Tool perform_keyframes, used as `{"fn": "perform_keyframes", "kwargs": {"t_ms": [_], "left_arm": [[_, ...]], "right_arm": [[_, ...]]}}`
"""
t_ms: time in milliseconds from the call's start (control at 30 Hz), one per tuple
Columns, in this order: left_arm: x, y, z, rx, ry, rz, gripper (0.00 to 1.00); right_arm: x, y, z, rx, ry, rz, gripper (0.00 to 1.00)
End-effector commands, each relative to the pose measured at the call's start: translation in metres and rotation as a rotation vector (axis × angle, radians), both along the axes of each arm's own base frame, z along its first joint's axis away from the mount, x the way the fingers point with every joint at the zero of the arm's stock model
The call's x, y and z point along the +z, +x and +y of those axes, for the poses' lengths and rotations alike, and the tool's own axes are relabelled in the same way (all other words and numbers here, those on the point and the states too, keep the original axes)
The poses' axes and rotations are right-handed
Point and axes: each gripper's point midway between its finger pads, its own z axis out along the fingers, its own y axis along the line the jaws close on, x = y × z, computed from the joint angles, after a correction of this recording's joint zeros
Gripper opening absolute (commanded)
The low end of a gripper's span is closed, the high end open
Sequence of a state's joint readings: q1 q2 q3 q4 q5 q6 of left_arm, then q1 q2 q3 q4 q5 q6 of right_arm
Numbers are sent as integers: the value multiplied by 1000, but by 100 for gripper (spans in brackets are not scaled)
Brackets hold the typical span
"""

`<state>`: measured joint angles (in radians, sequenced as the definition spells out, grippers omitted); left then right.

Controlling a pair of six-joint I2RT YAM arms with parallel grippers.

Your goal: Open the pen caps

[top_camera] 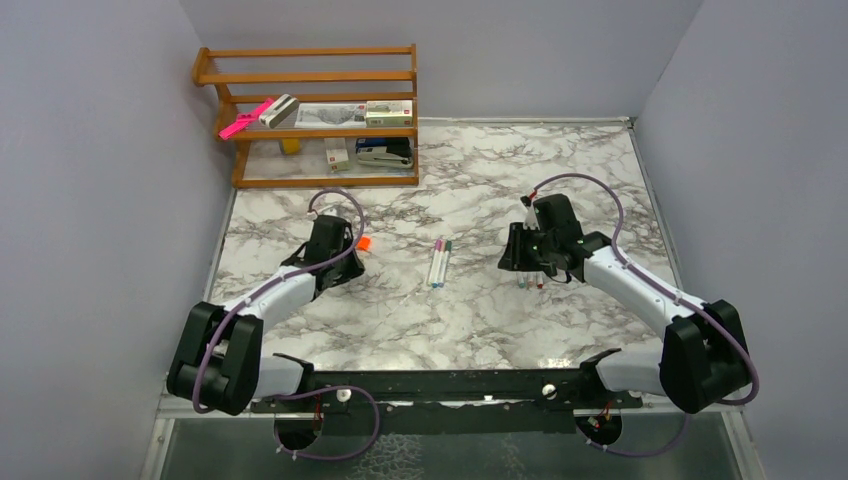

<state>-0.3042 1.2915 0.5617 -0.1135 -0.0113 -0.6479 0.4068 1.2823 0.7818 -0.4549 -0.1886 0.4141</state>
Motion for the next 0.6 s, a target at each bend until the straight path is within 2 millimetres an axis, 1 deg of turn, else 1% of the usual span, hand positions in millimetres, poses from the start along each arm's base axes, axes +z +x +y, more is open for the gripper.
{"fn": "perform_keyframes", "kwargs": {"t_ms": [0, 133, 300, 433, 567], "left_arm": [[8, 10, 6, 51, -6, -47, 7], [13, 23, 1, 55, -18, -59, 7], [15, 39, 2, 71, -9, -69, 7], [11, 45, 4, 76, -6, -52, 7], [15, 48, 5, 82, -9, -62, 7]], "right_arm": [[8, 0, 8, 20, 43, -35, 32], [9, -1, 8, 21, 42, -36, 32], [10, -2, 7, 20, 40, -38, 32], [9, -3, 6, 19, 39, -37, 32], [8, -4, 5, 17, 37, -37, 32]]}}
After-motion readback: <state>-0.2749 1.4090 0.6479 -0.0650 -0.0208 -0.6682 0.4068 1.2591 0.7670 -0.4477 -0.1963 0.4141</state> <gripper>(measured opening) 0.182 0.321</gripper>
